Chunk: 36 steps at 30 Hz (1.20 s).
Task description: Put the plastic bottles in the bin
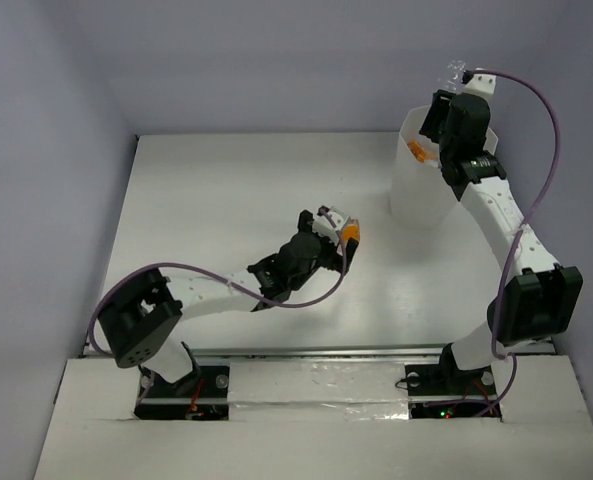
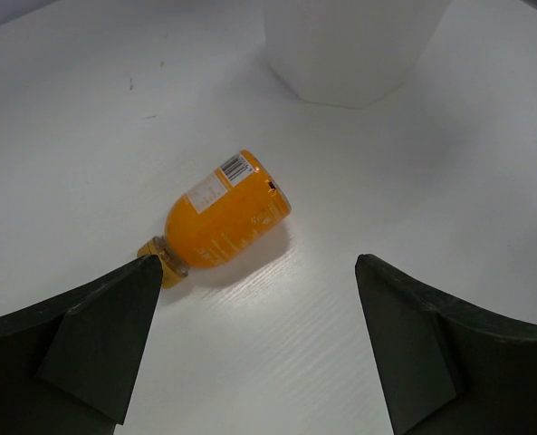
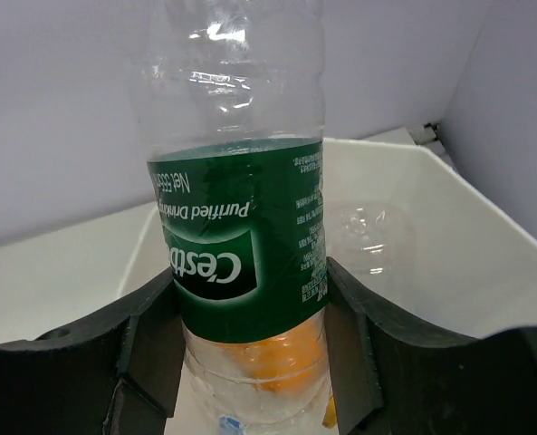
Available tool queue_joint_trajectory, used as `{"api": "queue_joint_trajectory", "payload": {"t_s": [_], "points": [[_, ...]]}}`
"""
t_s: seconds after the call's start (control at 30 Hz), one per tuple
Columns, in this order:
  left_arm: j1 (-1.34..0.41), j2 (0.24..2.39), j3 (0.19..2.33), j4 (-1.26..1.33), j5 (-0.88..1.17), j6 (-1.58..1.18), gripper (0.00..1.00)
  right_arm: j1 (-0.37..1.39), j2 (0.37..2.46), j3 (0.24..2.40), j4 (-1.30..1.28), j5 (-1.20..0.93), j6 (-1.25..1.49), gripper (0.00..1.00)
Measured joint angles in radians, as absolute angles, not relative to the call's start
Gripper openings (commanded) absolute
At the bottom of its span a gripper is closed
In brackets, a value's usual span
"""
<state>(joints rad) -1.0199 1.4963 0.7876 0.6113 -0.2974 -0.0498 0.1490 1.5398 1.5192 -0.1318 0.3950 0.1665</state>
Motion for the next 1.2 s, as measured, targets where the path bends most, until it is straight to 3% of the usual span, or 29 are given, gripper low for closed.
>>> {"api": "queue_joint_trajectory", "payload": {"t_s": [0.17, 0.2, 0.3, 0.37, 0.87, 1.1, 1.2], "points": [[-1.013, 1.593, 0.847, 0.591, -0.271, 0.043, 0.88, 0.134, 1.554, 1.487, -0.123, 0.417, 0.184, 0.52], [-1.01, 1.606, 0.853, 0.583, -0.262, 0.057, 0.88, 0.131, 1.555, 1.487, -0.12, 0.419, 0.189, 0.66], [-0.998, 1.636, 0.87, 0.555, -0.231, 0.098, 0.89, 0.127, 1.549, 1.475, -0.109, 0.418, 0.215, 0.92], [-0.992, 1.648, 0.886, 0.53, -0.213, 0.123, 0.89, 0.126, 1.542, 1.464, -0.109, 0.406, 0.236, 1.0], [-0.906, 1.789, 1.057, 0.413, -0.08, 0.268, 0.93, 0.126, 1.143, 1.262, -0.056, 0.223, 0.36, 1.0], [-0.894, 1.898, 1.162, 0.347, -0.056, 0.328, 0.91, 0.126, 1.011, 1.042, 0.006, 0.092, 0.424, 1.0], [-0.888, 1.94, 1.211, 0.328, -0.048, 0.347, 0.86, 0.126, 0.987, 0.971, 0.016, 0.03, 0.439, 1.0]]}}
